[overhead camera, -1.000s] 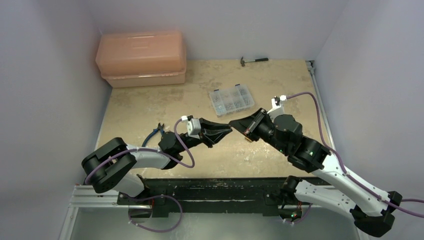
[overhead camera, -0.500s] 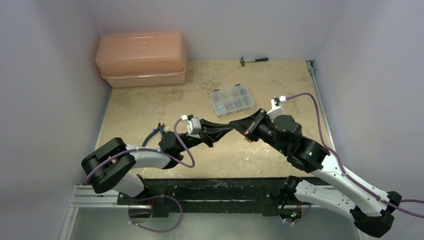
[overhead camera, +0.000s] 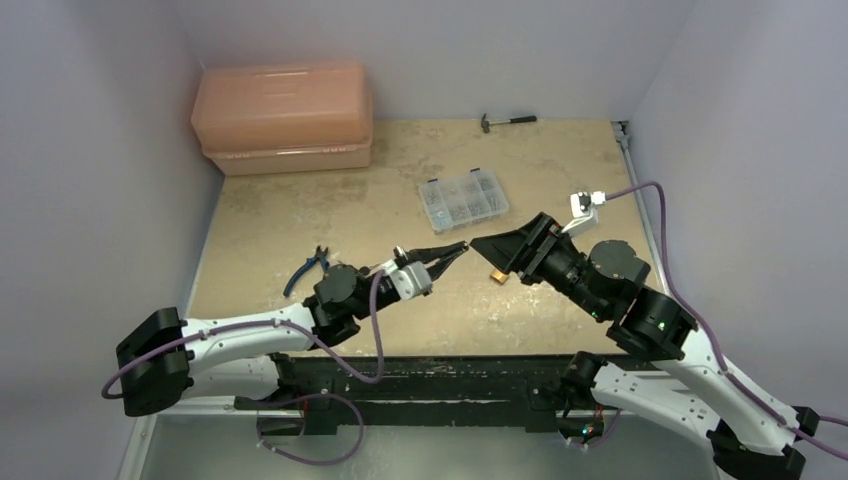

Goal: Unlock with the key

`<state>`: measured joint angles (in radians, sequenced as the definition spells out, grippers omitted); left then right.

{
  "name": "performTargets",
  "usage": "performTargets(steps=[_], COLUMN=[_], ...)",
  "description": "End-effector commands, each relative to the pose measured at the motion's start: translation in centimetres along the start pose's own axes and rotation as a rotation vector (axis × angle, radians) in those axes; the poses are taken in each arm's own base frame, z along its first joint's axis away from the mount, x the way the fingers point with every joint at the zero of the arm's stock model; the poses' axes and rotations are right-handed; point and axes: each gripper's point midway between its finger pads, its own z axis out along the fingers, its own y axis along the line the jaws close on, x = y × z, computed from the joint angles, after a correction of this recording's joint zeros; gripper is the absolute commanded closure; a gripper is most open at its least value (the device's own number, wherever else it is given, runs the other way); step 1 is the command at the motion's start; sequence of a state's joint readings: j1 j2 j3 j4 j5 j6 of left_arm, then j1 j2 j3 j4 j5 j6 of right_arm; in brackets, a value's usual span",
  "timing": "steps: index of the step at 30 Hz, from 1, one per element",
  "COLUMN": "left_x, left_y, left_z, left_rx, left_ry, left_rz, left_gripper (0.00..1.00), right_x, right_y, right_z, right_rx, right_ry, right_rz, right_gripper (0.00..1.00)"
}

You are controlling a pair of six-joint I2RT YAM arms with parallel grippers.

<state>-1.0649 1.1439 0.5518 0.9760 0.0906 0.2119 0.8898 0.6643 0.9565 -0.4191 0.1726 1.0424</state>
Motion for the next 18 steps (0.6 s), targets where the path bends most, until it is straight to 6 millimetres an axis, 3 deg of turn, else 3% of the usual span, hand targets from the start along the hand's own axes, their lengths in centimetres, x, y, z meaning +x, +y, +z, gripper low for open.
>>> performTargets(steps=[1, 4, 8, 14, 18], left_x=[1.7, 1.3, 1.8, 2.0, 1.6], left_y=[0.5, 0.4, 0.4, -0.1, -0.3], left_z=[-0.1, -0.1, -0.3, -1.2, -1.7], left_rx=[-0.034, -0.044, -0.071, -0.150, -0.176], left_ry=[0.212, 0.254, 0.315, 0.356, 0.338], left_rz=[0.312, 0.421, 0.594, 1.047, 1.171], left_gripper=[1.00, 1.00, 1.00, 1.00, 1.00], right_x=[-1.8, -1.4, -0.6, 1.0, 1.0], right_y=[2.1, 3.0, 2.6, 0.0, -1.3], right_z=[-1.1, -1.1, -0.6, 0.4, 0.5], right_rx=[-0.063, -0.101, -0.097, -0.017, 0.025], right_ry=[-0.050, -0.022, 0.002, 0.032, 0.025], right_rz=[-0.050, -0.029, 0.008, 0.047, -0.008], right_gripper=[0.21, 0.24, 0.28, 0.29, 0.30])
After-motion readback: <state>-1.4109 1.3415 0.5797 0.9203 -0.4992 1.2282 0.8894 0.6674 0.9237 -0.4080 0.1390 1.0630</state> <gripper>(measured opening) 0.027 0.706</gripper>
